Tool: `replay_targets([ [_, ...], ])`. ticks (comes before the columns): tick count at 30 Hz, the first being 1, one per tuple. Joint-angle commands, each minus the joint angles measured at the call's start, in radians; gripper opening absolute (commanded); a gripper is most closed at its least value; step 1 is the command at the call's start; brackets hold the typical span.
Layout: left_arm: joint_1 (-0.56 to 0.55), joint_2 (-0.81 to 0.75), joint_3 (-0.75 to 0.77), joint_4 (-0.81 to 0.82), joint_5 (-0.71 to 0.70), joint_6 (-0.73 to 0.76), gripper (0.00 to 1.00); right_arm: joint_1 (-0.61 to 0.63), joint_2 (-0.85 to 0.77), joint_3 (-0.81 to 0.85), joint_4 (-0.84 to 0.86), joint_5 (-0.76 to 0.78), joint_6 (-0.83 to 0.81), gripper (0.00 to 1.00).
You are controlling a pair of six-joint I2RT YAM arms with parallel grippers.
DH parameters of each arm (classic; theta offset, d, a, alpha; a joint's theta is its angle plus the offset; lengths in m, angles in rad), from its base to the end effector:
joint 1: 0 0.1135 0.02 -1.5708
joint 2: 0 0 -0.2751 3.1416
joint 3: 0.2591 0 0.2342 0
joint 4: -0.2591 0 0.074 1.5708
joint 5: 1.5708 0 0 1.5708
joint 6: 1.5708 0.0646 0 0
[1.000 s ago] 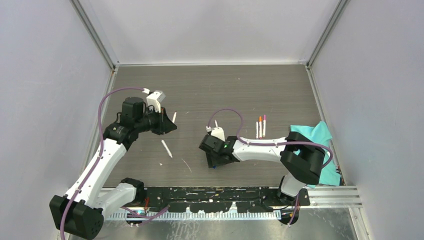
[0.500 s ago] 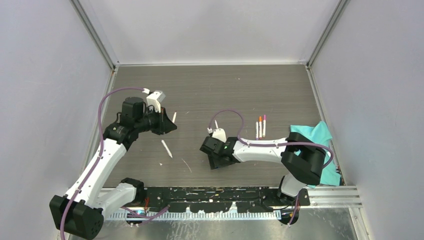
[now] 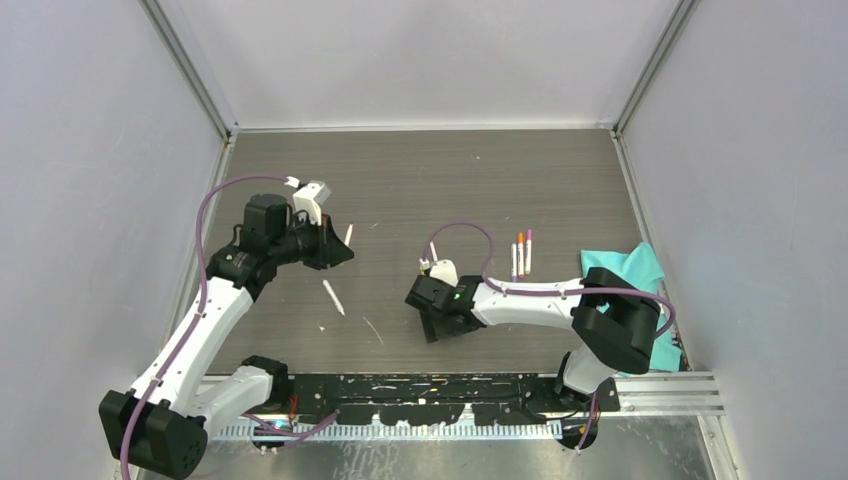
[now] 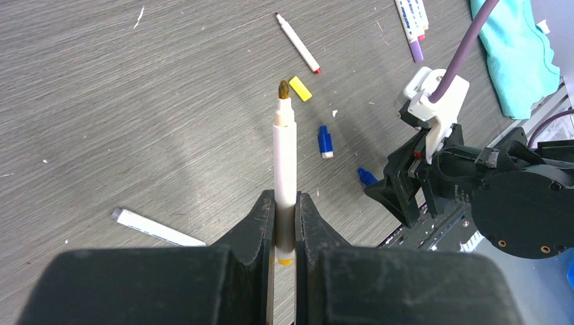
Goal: Insert the pens into the pen caps
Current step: Pick up the pen cap at the center of the board.
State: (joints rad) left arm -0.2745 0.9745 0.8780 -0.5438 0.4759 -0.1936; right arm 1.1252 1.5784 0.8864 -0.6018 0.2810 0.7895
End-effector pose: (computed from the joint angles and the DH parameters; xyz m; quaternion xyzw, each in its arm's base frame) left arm 0.1864 -0.0832 0.3005 0.1408 0.8635 -0.3060 0.3753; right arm 0.1334 0.2376 0.1595 -0.1448 0.9701 0.0319 0.1921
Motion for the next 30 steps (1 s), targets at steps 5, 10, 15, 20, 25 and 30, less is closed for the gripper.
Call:
replay_targets([
  [5,0.002,-0.021,0.001,0.035,0.024,0.0,0.0,0.012,-0.048,-0.011,0.02,-0.053,-0.038,0.67],
  [10,0.002,-0.021,0.002,0.036,0.023,0.0,0.0,0.018,-0.043,-0.01,-0.008,-0.052,-0.072,0.68],
  [15,0.002,-0.019,0.001,0.036,0.023,0.0,0.0,0.016,-0.044,-0.008,-0.053,-0.032,-0.073,0.68],
  [20,0.002,-0.019,0.001,0.035,0.023,-0.001,0.0,0.004,-0.047,-0.006,-0.097,0.003,-0.076,0.7],
  [25,0.003,-0.019,0.0,0.034,0.022,0.0,0.0,-0.037,-0.058,-0.009,-0.114,0.016,-0.099,0.7],
  [30,0.002,-0.02,0.001,0.034,0.02,-0.001,0.0,-0.087,-0.068,-0.004,-0.112,0.028,-0.129,0.71],
])
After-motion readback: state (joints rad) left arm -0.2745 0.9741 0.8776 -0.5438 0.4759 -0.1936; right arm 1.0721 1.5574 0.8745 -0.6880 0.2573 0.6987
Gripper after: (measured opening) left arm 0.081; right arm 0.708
